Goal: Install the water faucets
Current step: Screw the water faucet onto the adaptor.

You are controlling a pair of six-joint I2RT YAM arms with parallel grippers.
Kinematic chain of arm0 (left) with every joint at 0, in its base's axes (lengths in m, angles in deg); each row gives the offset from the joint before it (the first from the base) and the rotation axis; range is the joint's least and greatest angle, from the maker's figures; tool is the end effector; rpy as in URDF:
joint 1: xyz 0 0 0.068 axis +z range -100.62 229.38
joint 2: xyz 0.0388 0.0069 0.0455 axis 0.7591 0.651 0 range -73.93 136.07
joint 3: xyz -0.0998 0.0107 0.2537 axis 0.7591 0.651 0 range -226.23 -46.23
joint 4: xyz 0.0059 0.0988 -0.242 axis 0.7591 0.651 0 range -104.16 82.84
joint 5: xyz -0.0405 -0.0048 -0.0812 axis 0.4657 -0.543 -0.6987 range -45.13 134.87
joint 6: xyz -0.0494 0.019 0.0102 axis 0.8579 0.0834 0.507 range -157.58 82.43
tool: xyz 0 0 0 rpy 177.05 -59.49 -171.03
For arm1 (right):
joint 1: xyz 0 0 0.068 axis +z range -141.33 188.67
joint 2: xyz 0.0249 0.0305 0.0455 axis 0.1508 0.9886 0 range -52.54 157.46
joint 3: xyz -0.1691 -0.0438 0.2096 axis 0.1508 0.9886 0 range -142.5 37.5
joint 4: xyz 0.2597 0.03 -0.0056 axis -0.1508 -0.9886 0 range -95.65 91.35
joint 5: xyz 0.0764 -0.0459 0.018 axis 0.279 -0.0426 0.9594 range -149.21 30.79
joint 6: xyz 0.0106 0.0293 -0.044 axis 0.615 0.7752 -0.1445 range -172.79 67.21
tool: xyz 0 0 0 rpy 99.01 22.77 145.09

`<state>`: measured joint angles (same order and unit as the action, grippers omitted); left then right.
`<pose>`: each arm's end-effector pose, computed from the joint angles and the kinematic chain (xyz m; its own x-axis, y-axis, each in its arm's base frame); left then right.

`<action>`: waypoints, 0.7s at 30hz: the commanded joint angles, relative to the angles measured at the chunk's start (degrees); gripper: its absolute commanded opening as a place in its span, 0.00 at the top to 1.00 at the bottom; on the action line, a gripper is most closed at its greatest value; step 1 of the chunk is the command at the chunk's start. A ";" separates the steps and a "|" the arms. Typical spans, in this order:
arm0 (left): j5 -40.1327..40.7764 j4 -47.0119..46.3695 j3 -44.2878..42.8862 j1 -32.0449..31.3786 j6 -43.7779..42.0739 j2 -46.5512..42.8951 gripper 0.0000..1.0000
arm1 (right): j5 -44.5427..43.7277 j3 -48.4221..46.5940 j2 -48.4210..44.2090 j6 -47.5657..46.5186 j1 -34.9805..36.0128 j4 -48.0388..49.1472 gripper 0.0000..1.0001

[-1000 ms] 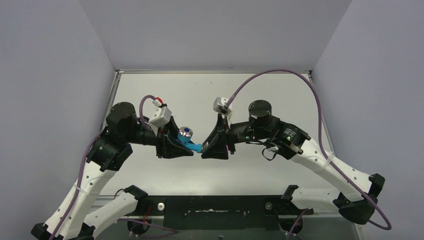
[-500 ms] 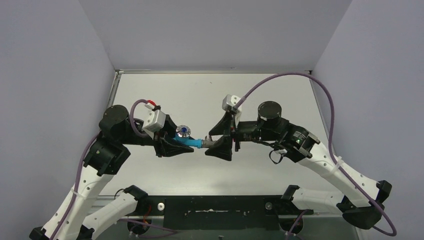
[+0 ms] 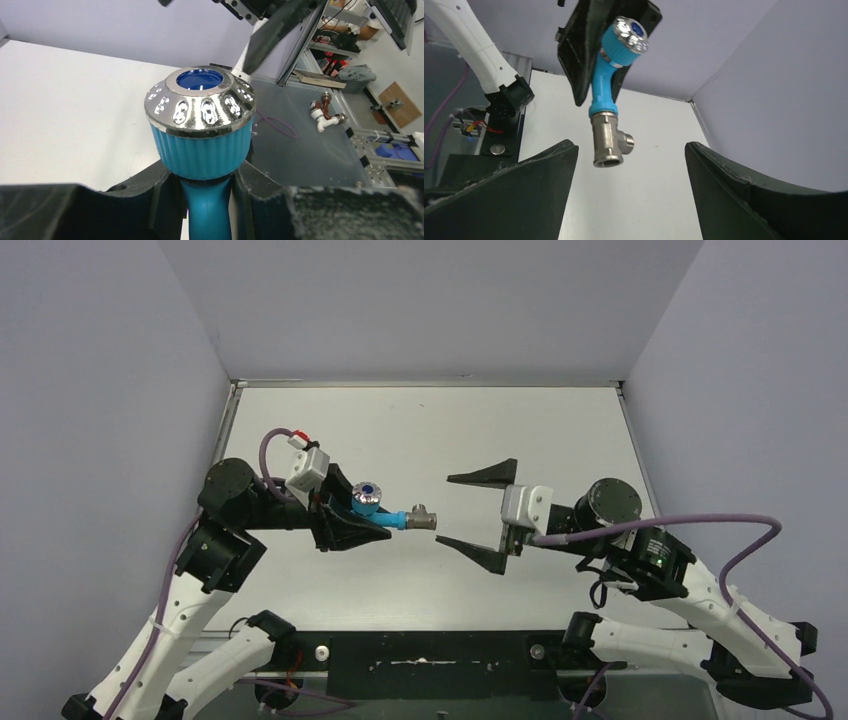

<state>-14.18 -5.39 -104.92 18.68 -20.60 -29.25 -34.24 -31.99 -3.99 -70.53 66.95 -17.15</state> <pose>0.1111 -0.1014 0.4252 -0.2160 -0.0464 -0.9753 0.9764 -0.0077 -0.2159 0.0707 0.1430 0.4596 0.3238 -0.0016 -0.9461 -0.9389 0.1232 -0.3215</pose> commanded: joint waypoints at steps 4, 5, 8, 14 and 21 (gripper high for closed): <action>-1.42 -9.48 -0.60 -0.24 7.42 1.06 1.00 | -12.10 -1.14 4.35 -20.78 10.54 3.06 0.24; -1.61 -10.45 -0.43 -0.24 8.02 1.10 1.00 | -13.69 -1.32 4.77 -21.63 11.25 2.92 0.25; -2.14 -11.23 -0.42 -0.24 8.86 1.10 1.00 | -18.09 -1.25 5.68 -24.27 13.30 2.68 0.28; -2.99 -12.24 -0.24 -0.24 10.21 1.02 1.00 | -24.66 -1.17 7.22 -27.27 16.64 1.91 0.42; -3.35 -12.32 0.08 -0.24 10.81 1.09 1.00 | -32.31 -0.38 7.81 -30.11 21.67 4.24 0.61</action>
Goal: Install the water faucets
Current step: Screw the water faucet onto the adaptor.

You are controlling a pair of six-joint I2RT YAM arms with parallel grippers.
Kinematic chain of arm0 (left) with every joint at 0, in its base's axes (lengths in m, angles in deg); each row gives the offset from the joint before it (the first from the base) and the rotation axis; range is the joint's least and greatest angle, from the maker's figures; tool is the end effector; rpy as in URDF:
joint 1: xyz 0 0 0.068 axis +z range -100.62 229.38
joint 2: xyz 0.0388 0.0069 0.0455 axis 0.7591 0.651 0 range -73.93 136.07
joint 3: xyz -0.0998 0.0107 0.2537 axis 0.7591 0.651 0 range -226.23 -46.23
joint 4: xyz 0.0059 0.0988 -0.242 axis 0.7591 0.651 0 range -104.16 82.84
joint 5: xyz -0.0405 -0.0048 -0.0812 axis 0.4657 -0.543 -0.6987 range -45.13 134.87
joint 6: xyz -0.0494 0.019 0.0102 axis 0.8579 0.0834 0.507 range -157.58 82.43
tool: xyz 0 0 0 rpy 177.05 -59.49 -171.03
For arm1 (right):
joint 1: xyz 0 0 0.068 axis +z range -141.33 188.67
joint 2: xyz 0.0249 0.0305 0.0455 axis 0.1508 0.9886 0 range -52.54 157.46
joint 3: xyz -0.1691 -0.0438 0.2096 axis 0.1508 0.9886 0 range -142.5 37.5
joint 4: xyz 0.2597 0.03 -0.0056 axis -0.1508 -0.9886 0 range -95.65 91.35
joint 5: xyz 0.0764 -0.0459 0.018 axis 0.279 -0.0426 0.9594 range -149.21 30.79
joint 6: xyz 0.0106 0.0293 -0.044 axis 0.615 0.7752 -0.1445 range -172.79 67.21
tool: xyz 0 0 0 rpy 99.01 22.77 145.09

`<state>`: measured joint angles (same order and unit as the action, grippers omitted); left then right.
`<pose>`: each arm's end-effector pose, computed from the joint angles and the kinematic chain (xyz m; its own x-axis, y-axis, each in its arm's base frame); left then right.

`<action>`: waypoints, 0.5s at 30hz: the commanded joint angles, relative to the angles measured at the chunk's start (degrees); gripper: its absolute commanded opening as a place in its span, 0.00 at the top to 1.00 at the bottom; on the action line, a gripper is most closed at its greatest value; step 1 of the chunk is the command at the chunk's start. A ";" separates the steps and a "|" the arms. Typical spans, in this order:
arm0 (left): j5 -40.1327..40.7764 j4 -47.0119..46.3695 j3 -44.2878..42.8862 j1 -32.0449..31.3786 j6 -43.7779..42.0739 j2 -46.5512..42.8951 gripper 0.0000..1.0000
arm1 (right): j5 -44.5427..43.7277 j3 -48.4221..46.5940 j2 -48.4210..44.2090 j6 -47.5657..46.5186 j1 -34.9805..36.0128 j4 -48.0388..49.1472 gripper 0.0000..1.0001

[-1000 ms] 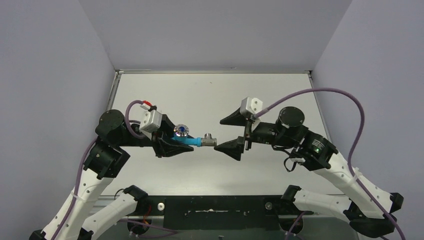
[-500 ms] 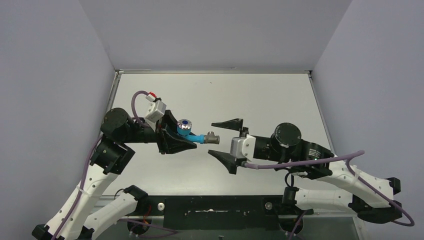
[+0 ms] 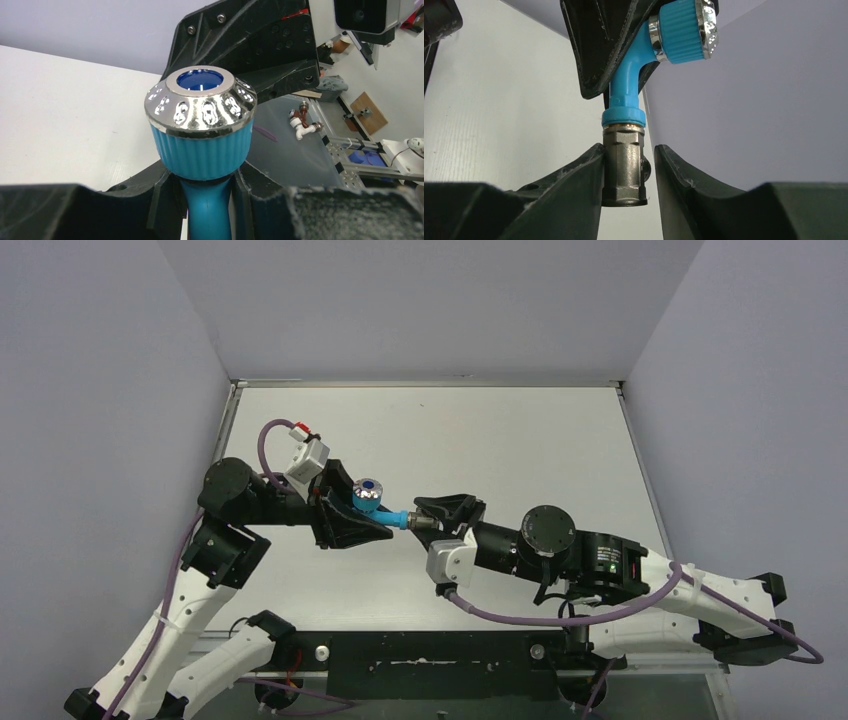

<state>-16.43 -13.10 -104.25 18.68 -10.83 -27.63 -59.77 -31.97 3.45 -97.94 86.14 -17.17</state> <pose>0.1172 -0.1058 0.4298 -0.3019 -0.0721 -0.9506 0.9524 -0.0668 -0.2975 0.0449 0.2008 0.4383 0.6770 -0.2212 -0.7019 -0.7005 0.0987 -0.7068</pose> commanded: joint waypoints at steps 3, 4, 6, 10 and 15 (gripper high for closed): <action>-2.11 -5.15 -0.65 -0.24 0.55 -0.44 1.00 | -8.70 -0.44 0.78 -2.55 3.41 4.35 0.69; -2.58 -5.18 -0.64 -0.24 -0.06 -0.35 1.00 | -8.80 -0.46 0.90 -1.96 3.46 4.63 0.74; -3.78 -5.29 -0.65 -0.24 -1.45 -0.37 1.00 | -9.02 -0.64 0.92 -0.37 3.47 4.97 0.82; -5.78 -6.03 -0.83 -0.24 -3.21 -0.62 1.00 | -7.98 -1.48 1.07 4.24 3.35 4.77 1.00; -7.91 -6.24 -0.89 -0.24 -4.78 -0.59 1.00 | -4.19 -1.88 1.19 14.25 1.71 4.66 1.00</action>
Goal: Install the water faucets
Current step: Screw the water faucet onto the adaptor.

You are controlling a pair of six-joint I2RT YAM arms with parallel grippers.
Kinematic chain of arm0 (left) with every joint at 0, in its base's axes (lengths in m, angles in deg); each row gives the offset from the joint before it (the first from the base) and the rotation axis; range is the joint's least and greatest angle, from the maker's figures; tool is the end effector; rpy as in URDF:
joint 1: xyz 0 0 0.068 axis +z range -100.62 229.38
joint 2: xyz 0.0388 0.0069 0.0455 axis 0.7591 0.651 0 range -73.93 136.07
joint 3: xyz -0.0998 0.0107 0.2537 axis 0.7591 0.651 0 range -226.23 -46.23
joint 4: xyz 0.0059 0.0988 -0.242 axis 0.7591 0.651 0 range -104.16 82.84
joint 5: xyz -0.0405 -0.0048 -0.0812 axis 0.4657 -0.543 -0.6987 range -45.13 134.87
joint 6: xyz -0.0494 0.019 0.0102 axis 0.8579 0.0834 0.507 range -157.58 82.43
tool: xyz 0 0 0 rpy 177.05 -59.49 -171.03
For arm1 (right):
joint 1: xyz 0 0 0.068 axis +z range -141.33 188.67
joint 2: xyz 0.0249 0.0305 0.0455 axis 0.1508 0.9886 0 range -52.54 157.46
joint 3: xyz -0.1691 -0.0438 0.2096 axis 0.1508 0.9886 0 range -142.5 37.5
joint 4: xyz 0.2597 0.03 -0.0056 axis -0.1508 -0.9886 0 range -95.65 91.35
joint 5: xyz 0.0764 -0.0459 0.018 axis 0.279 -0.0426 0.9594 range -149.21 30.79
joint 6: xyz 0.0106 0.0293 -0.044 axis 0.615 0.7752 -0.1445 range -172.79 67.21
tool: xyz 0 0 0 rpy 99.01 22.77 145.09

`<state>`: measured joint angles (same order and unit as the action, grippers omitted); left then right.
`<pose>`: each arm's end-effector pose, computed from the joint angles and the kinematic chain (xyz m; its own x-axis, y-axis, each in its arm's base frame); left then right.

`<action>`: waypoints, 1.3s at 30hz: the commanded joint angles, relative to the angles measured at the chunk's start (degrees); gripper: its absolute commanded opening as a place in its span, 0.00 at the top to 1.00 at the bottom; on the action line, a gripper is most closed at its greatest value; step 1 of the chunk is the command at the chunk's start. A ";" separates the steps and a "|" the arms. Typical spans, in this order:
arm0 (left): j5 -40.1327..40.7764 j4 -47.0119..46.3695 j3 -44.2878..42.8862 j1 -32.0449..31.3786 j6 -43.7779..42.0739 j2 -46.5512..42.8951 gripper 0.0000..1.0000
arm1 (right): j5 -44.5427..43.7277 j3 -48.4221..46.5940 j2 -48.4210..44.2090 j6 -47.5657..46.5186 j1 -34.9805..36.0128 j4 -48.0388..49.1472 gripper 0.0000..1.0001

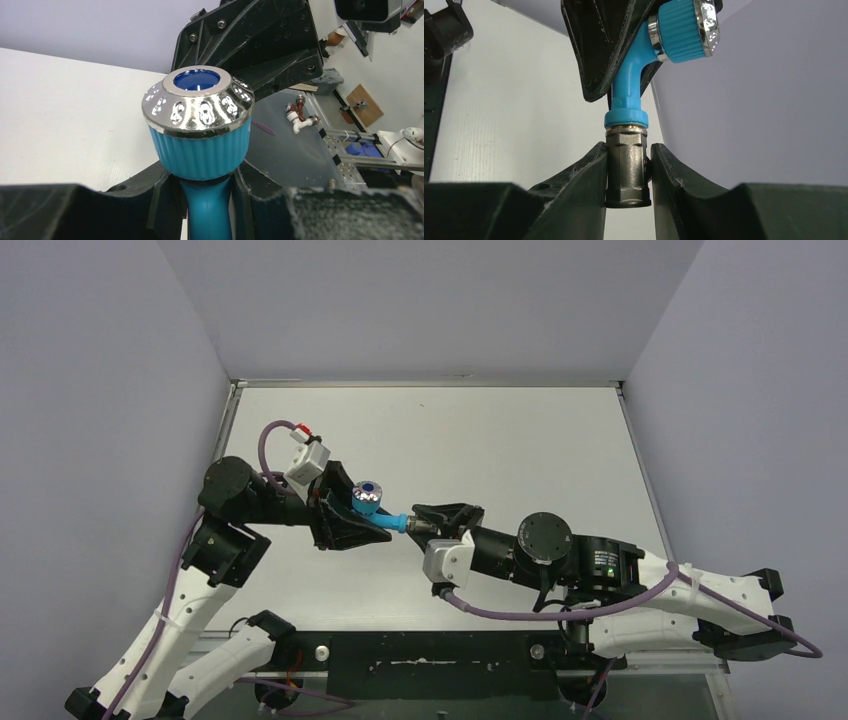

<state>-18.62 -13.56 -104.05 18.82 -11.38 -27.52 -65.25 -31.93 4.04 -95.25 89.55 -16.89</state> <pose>0.1169 -0.1059 0.4289 -0.2895 -0.0579 -0.9554 0.9540 -0.0982 -0.2831 0.0368 0.2058 0.4367 0.6406 -0.2448 -0.7278 -0.7223 0.1298 -0.6793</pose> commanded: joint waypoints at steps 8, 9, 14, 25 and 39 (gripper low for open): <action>-7.12 -4.25 -2.65 -0.37 -8.54 -0.97 1.00 | 15.78 -2.57 1.83 29.11 -10.86 1.34 1.00; -7.23 -4.24 -2.78 -0.37 -8.79 -0.97 1.00 | 16.57 -2.16 2.01 30.26 -11.15 1.42 1.00; -7.53 -3.39 -3.56 -0.37 -10.52 -0.97 1.00 | 20.94 0.45 2.12 37.74 -13.22 3.30 1.00; -7.91 -0.74 -5.19 -0.37 -14.12 -0.81 1.00 | 26.57 3.25 1.23 48.85 -18.00 5.22 1.00; 1.61 7.54 -0.44 -0.32 -16.97 -1.77 1.00 | 14.32 -3.73 -2.96 28.28 -18.18 1.50 0.26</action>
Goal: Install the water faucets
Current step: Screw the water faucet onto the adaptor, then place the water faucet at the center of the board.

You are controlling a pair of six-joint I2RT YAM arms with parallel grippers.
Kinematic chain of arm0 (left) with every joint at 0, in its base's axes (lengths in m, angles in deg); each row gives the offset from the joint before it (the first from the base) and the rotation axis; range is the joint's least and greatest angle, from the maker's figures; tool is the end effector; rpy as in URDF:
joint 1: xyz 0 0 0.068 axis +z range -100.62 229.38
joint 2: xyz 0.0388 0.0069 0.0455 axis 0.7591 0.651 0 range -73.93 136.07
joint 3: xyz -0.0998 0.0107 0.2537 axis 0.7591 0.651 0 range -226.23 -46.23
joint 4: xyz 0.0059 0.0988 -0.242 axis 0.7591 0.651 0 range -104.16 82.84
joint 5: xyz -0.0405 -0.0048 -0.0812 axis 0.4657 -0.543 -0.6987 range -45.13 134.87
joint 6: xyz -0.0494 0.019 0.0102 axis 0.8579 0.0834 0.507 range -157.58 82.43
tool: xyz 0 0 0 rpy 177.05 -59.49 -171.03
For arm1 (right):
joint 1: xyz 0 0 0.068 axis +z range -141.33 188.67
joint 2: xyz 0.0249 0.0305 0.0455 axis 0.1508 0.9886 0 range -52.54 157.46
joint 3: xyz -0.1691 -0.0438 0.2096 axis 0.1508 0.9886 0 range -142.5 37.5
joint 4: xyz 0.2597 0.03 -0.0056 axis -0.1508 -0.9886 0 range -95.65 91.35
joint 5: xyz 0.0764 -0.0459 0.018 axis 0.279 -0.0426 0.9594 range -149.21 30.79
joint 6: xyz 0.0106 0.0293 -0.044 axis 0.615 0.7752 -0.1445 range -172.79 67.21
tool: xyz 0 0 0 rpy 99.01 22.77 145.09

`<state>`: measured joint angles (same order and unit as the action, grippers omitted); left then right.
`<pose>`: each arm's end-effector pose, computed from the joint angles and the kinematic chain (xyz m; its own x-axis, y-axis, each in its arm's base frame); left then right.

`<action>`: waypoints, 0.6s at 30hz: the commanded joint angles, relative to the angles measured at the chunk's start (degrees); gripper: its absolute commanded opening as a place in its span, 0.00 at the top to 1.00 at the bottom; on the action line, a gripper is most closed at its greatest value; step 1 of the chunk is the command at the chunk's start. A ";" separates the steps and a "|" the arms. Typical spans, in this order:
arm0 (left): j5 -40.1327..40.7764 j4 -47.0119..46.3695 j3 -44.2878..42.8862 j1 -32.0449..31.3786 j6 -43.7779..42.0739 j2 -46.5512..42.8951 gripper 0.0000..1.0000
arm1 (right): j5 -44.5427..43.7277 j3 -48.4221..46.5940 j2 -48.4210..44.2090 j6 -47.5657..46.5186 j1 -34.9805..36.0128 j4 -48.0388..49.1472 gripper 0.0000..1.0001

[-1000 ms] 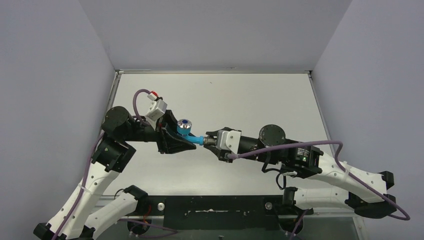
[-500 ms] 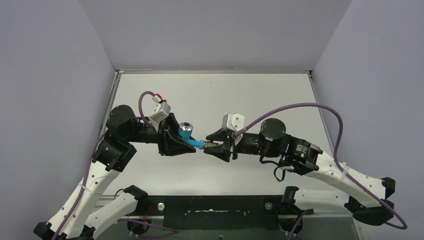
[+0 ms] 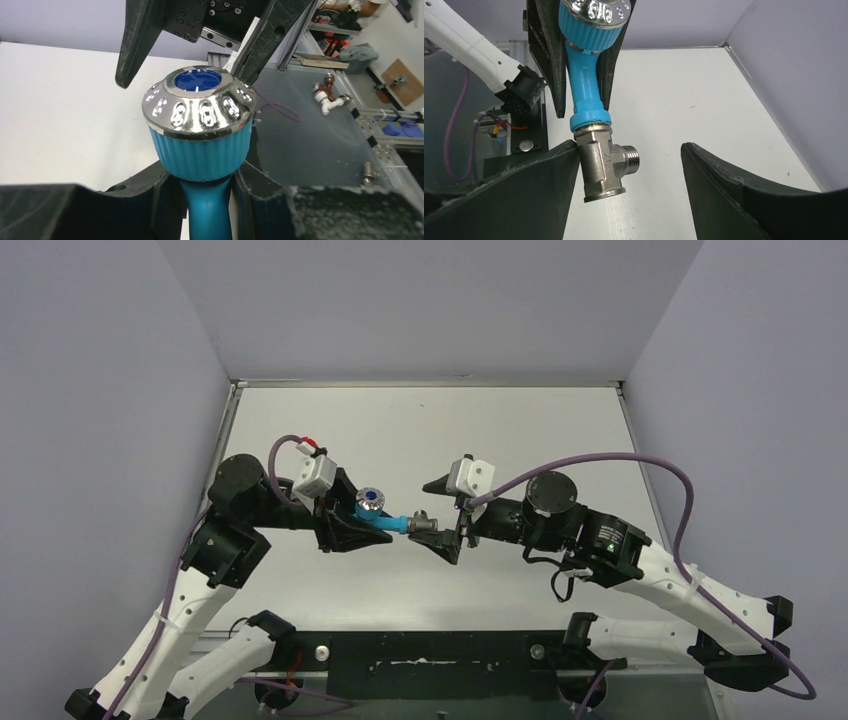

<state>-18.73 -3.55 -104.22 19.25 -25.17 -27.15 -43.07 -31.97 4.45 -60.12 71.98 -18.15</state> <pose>0.1204 -0.1067 0.4134 -0.2056 0.0089 -0.9786 0.9765 -0.0646 -0.2057 0.0854 0.1920 0.4333 0.0708 -0.1320 -0.9887 -0.9812 0.1694 -0.0929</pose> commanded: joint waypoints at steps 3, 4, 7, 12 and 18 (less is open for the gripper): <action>7.61 -3.64 4.07 -0.72 -0.22 -3.01 1.00 | -12.05 -1.10 -6.87 -7.81 -0.60 5.22 0.22; 9.19 -4.71 5.70 -0.72 1.08 -3.25 1.00 | -14.37 0.30 -8.02 -7.37 -0.63 6.20 0.21; 13.12 -6.37 10.08 -0.72 3.67 -3.29 1.00 | -24.42 4.46 -11.16 -4.38 -0.56 7.93 0.17; 17.62 -8.29 15.39 -0.46 6.03 -0.95 1.00 | -40.14 10.69 -12.87 6.19 -0.63 6.81 0.03; 20.42 -11.85 20.04 0.04 7.05 4.48 1.00 | -51.73 12.43 -8.12 13.82 -0.87 -3.65 0.00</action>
<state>-1.26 -8.12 -84.40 18.75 -19.10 -24.99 -82.19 -19.73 -7.29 -52.69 71.63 -15.99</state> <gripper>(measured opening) 0.275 0.999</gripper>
